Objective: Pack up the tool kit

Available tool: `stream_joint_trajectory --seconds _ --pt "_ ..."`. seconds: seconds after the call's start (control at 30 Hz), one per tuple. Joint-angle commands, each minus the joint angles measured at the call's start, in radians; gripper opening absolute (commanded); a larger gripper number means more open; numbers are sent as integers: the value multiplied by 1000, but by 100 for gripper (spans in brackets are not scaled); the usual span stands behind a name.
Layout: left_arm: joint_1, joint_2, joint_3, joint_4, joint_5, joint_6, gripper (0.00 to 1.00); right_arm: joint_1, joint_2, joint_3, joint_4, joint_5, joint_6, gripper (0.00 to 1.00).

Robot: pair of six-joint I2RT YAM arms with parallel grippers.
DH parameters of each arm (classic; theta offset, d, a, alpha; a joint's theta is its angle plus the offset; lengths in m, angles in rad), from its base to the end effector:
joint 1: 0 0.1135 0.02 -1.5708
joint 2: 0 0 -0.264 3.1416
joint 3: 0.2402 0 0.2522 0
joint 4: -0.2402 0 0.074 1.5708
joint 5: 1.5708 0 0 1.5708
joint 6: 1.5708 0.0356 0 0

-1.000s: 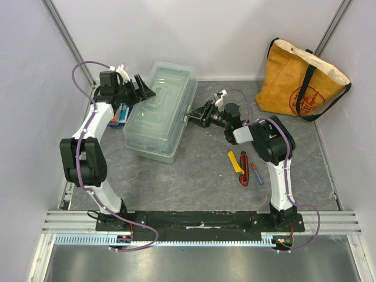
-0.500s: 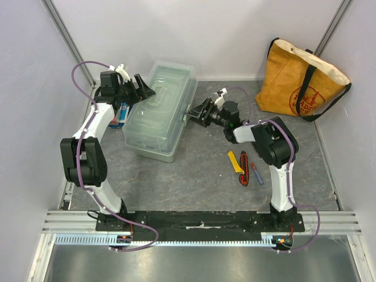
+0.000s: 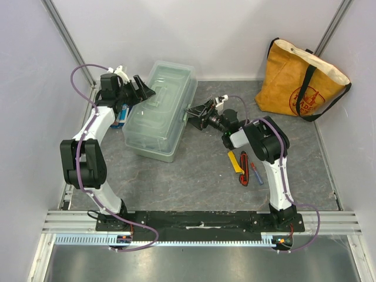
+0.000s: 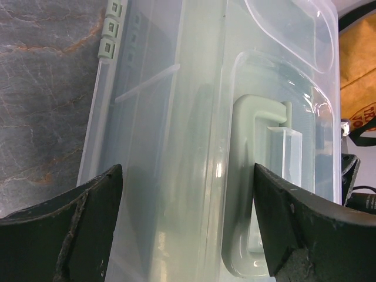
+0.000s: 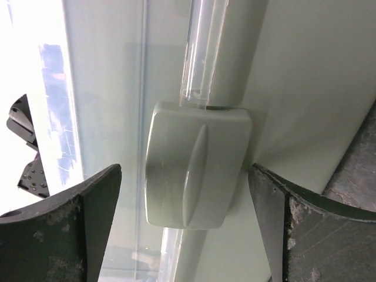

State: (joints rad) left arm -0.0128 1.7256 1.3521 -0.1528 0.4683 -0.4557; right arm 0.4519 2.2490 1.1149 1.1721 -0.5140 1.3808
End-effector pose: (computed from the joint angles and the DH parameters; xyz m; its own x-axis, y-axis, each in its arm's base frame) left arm 0.4019 -0.0212 0.2877 -0.6278 -0.3847 -0.6767 0.1396 0.7996 -0.5841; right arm 0.3959 0.2116 0.1265 -0.8010 0.5617 -0.2071 -0.1888 0.0911 0.9778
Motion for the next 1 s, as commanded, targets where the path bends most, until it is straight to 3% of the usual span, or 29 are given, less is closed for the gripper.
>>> stream_joint_trajectory --seconds 0.0,0.33,0.63,0.97 --pt "-170 66 -105 -214 296 -175 80 90 40 82 194 14 116 93" --pt "-202 80 -154 -142 360 -235 78 107 44 123 235 -30 112 71" --pt "-246 95 -183 -116 360 -262 76 110 -19 118 58 -3 -5 45" --pt "-256 100 -200 -116 339 -264 74 114 -80 114 -127 51 -117 38"
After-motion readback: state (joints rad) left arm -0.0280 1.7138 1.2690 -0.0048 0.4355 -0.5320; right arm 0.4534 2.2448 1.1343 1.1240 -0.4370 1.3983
